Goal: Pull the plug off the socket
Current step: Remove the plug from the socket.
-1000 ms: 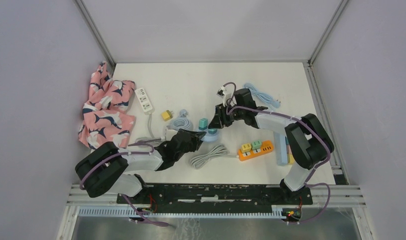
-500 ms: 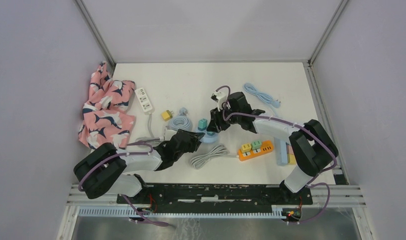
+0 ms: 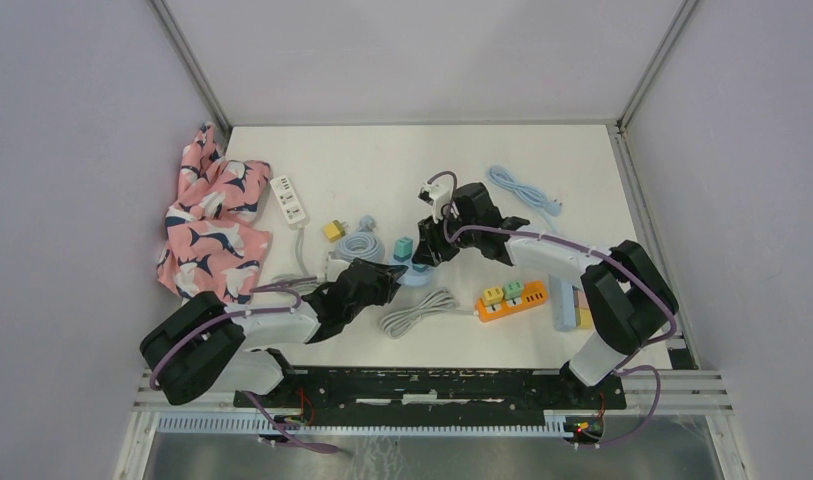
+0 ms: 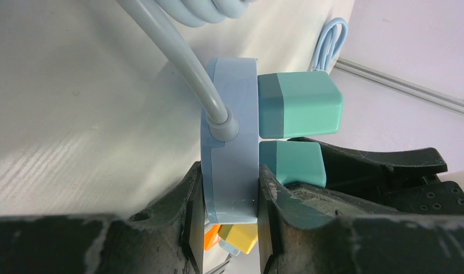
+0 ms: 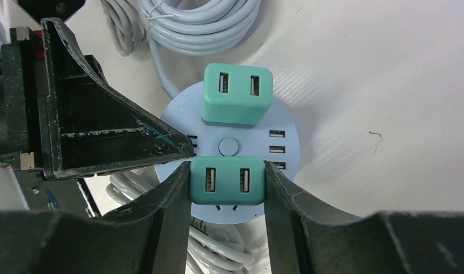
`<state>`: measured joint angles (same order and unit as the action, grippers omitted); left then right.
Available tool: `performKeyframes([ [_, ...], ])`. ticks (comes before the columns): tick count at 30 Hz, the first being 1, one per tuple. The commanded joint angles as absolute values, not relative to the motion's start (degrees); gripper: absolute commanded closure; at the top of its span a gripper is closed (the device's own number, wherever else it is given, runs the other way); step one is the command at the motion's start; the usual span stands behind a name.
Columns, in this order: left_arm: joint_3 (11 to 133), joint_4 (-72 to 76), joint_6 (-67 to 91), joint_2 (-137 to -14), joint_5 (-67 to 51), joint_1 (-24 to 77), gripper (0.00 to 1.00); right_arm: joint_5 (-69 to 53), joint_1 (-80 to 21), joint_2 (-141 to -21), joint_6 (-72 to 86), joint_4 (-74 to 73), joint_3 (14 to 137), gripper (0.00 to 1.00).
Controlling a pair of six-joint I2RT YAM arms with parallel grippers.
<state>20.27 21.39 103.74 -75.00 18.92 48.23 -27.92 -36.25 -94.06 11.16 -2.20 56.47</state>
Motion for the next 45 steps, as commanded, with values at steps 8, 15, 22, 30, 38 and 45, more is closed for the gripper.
performKeyframes([
  [8,20.6,26.4,100.3,-75.6,20.1,47.3,0.97,-24.4,-39.7,-91.6,7.1,-3.5,60.7,1.00],
  [15,19.9,27.1,100.2,-75.1,20.3,47.1,0.97,-30.1,-37.7,-91.2,7.8,-2.3,58.9,1.00],
  [22,20.4,27.2,100.0,-76.2,19.6,47.0,0.97,-30.1,-42.2,-91.9,6.8,-3.7,61.3,1.00],
  [30,19.7,27.5,100.0,-76.5,19.6,47.0,0.97,-30.5,-34.2,-91.7,6.3,-4.2,60.8,1.00],
  [38,19.7,28.4,99.8,-77.5,19.3,47.0,0.97,-35.3,-36.8,-91.8,19.6,4.3,57.1,1.00],
  [45,19.7,29.0,99.2,-78.1,19.2,46.9,0.97,-24.3,-38.0,-91.1,19.1,0.6,58.6,1.00],
])
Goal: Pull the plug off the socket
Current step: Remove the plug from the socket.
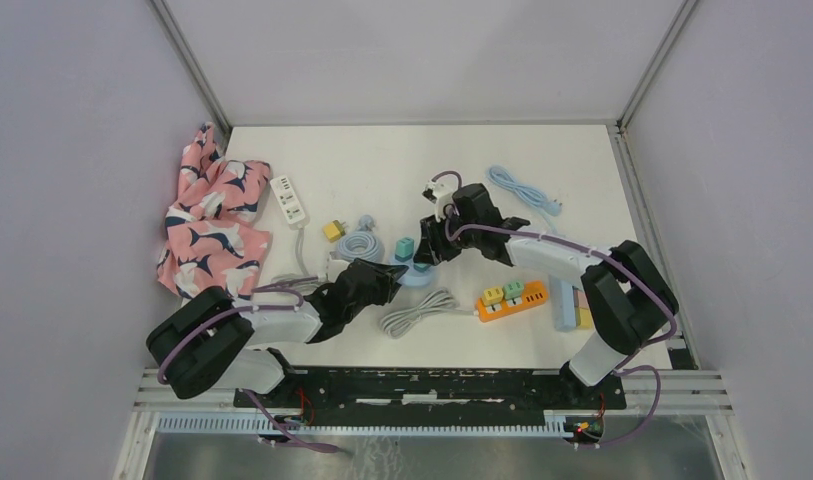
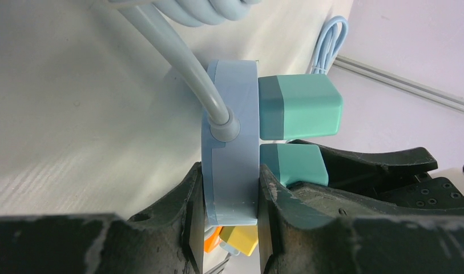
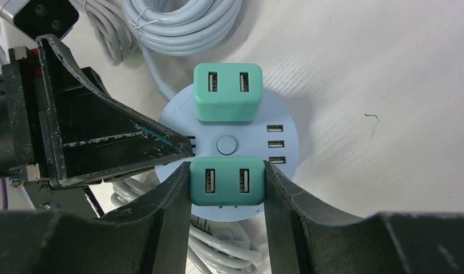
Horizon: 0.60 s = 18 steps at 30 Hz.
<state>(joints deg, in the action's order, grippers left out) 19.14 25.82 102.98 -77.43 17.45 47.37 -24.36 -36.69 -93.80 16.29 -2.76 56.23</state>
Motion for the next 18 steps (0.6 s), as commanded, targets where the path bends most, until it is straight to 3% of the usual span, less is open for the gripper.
performKeyframes([
  [1,19.7,29.0,99.2,-78.2,19.2,46.9,0.97,-24.5,-36.2,-91.2,18.6,0.6,58.5,1.00],
  [8,18.9,31.4,98.5,-79.3,18.2,46.4,0.97,-40.0,-27.5,-92.4,19.5,2.0,58.2,1.00],
  [18,20.1,31.4,96.4,-80.4,17.1,46.3,0.97,-31.0,-34.5,-90.1,14.5,-1.6,59.7,1.00],
])
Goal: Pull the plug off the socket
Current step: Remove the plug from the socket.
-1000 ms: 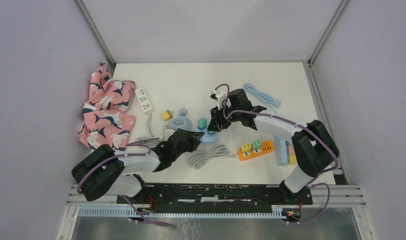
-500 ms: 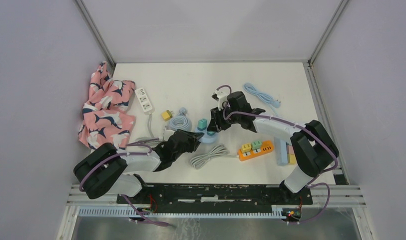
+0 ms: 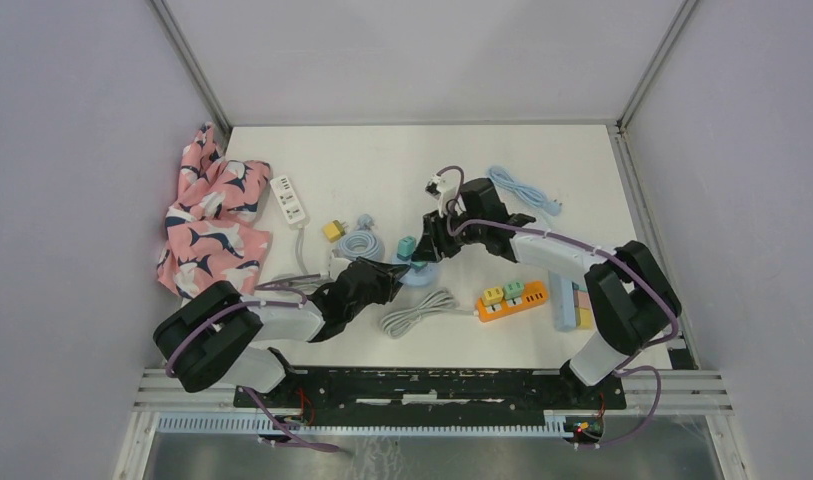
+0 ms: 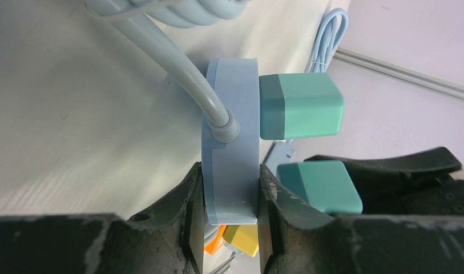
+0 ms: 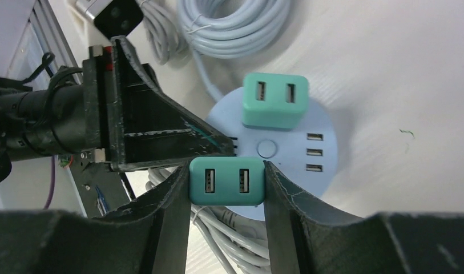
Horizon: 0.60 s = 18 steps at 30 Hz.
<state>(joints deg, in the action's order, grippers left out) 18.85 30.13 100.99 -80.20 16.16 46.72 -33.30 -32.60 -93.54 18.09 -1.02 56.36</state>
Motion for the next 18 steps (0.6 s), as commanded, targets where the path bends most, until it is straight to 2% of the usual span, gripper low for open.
performKeyframes([
  [1,20.1,31.1,96.1,-80.3,17.1,46.3,0.97,-30.5,-34.4,-89.9,13.0,-2.8,60.3,1.00],
  [18,23.2,34.3,87.7,-86.9,13.5,45.6,0.97,-45.5,-25.1,-88.2,11.6,-3.3,60.9,1.00],
])
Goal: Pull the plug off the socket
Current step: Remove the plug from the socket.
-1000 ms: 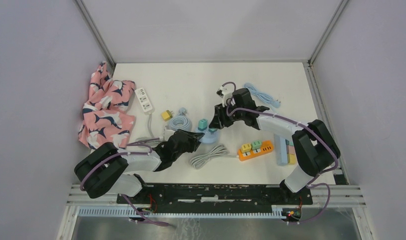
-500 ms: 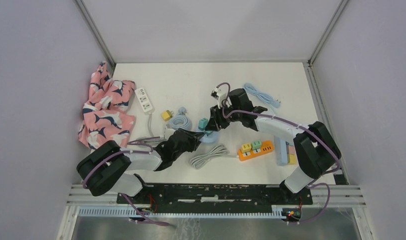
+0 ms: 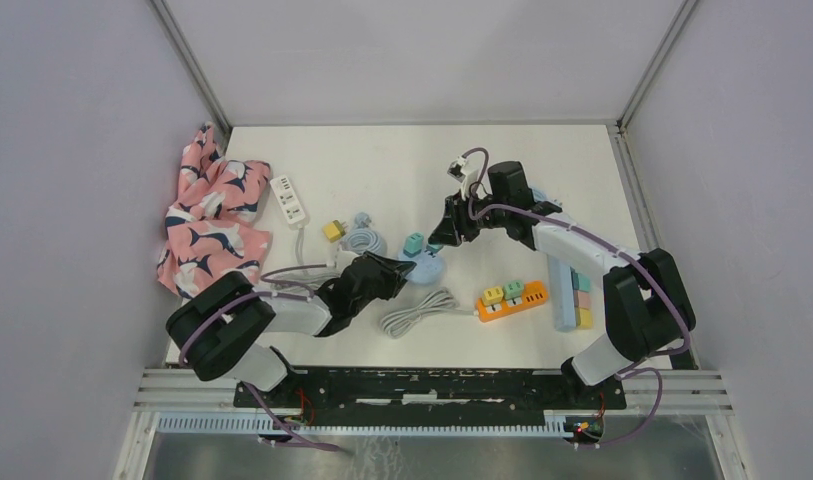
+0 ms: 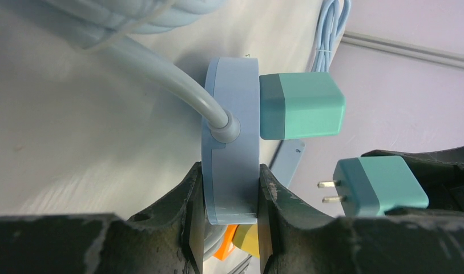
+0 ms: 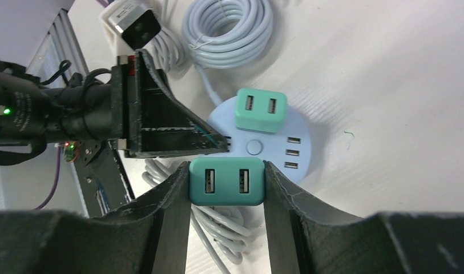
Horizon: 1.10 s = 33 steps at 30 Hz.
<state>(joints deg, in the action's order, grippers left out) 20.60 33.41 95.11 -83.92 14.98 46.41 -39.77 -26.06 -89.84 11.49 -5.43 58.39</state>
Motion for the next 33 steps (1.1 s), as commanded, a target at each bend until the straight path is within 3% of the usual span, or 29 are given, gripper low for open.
performKeyframes([
  [1,23.5,34.3,87.3,-87.9,13.0,45.4,0.96,-46.1,-24.7,-88.2,11.6,-3.3,60.9,1.00],
  [5,23.5,37.5,86.2,-92.2,9.5,43.7,0.89,-47.4,-23.5,-87.8,11.9,-3.0,60.8,1.00],
  [8,23.7,40.6,83.8,-94.8,6.0,42.7,0.75,-47.9,-22.9,-87.8,11.9,-3.1,60.7,1.00],
  [11,23.5,43.4,81.3,-95.6,4.7,42.6,0.56,-48.4,-22.5,-88.0,12.0,-3.0,60.6,1.00],
  [12,22.9,44.1,80.6,-95.4,4.7,42.6,0.44,-48.7,-22.5,-88.1,12.1,-2.9,60.7,1.00],
  [16,20.4,46.8,77.2,-92.3,5.4,42.6,0.26,-49.8,-22.1,-88.3,12.2,-2.9,60.8,1.00],
  [21,19.6,43.6,71.6,-86.9,5.2,42.6,0.17,-52.0,-21.7,-88.8,12.7,-3.1,61.3,1.00],
  [33,20.2,29.0,53.5,-69.1,1.0,42.6,0.11,-58.4,-21.0,-89.8,13.1,-3.8,62.5,1.00],
])
